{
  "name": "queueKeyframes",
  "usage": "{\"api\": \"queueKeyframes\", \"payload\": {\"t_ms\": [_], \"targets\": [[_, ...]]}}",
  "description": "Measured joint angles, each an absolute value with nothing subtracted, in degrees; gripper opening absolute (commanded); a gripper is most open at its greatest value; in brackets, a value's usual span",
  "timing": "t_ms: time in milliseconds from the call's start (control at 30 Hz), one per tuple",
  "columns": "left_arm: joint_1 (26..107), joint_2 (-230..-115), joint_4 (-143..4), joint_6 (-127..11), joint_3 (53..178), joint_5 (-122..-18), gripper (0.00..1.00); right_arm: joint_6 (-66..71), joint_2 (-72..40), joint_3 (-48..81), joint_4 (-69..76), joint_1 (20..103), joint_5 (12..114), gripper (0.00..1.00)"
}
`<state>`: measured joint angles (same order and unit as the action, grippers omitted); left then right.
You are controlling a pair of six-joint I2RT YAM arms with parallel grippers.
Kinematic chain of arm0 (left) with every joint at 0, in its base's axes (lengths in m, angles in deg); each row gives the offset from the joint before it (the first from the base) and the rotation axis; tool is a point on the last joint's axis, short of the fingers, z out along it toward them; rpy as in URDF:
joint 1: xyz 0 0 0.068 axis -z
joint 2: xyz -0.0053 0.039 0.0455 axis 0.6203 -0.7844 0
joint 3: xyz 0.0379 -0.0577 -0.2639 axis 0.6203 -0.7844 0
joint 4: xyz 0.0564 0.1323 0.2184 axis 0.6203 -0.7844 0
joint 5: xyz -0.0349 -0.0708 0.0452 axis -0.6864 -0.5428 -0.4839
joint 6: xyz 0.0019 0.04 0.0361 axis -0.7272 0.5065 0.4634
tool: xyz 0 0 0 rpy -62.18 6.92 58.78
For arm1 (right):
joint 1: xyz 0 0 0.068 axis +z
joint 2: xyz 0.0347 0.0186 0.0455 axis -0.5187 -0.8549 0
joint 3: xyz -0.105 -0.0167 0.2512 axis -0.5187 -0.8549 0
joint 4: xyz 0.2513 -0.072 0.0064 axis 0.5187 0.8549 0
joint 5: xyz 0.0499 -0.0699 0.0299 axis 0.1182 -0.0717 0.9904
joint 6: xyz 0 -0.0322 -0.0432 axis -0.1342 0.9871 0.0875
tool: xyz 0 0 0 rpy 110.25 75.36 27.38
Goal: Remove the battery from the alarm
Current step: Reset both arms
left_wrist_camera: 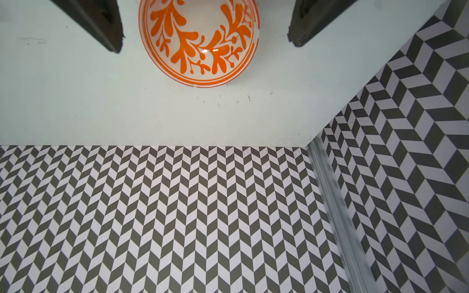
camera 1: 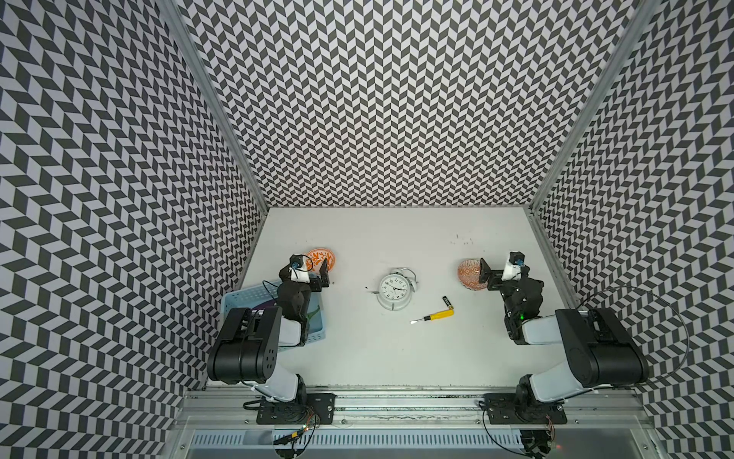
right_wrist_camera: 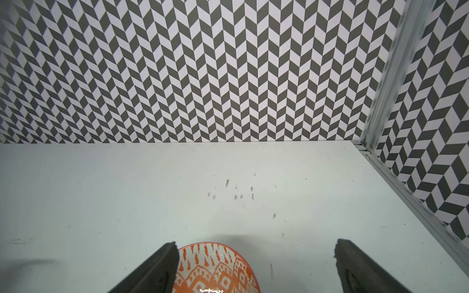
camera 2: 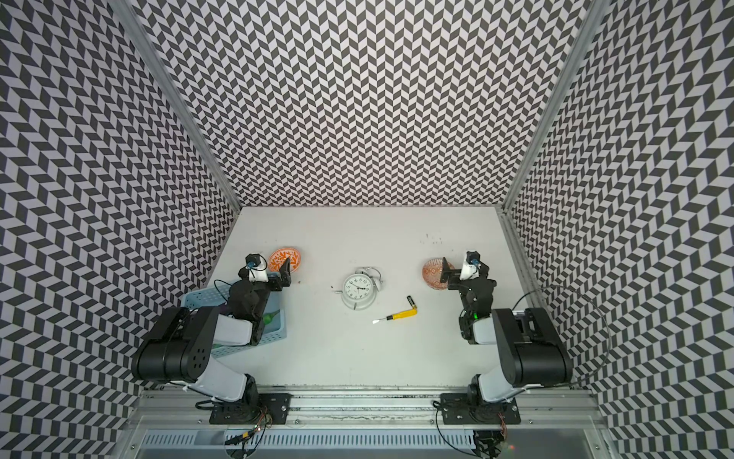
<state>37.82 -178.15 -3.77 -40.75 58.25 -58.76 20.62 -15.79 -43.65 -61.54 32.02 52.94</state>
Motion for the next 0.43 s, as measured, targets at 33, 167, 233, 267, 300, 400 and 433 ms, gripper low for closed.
{"api": "queueKeyframes", "payload": {"t_ms": [33,167,233,267,300,400,433], "targets": [[37.8,-178.2,-3.9,-40.8,58.2,-58.7,1.00,20.6,-15.8,-43.6,-61.5,32.0,53.0,0.99],[38.0,-178.1,-3.9,-40.8,58.2,-57.9,1.00,20.8,-15.8,-43.6,-61.5,32.0,53.2,0.99],[38.0,-178.2,-4.1,-40.8,58.3,-57.7,1.00,20.8,-15.8,-43.6,-61.4,32.0,53.2,0.99],[38.0,-178.2,-4.3,-40.7,58.4,-57.6,1.00,20.8,-15.8,-43.6,-61.4,32.0,53.2,0.99],[38.0,-178.2,-4.4,-40.7,58.4,-57.6,1.00,20.8,-15.8,-43.6,-61.4,32.0,53.2,0.99],[38.0,-178.2,-4.6,-40.8,58.4,-57.5,1.00,20.9,-15.8,-43.6,-61.4,32.0,53.2,0.99],[38.0,-178.2,-4.6,-40.8,58.4,-57.4,1.00,20.8,-15.8,-43.6,-61.4,32.0,53.2,0.99]]}}
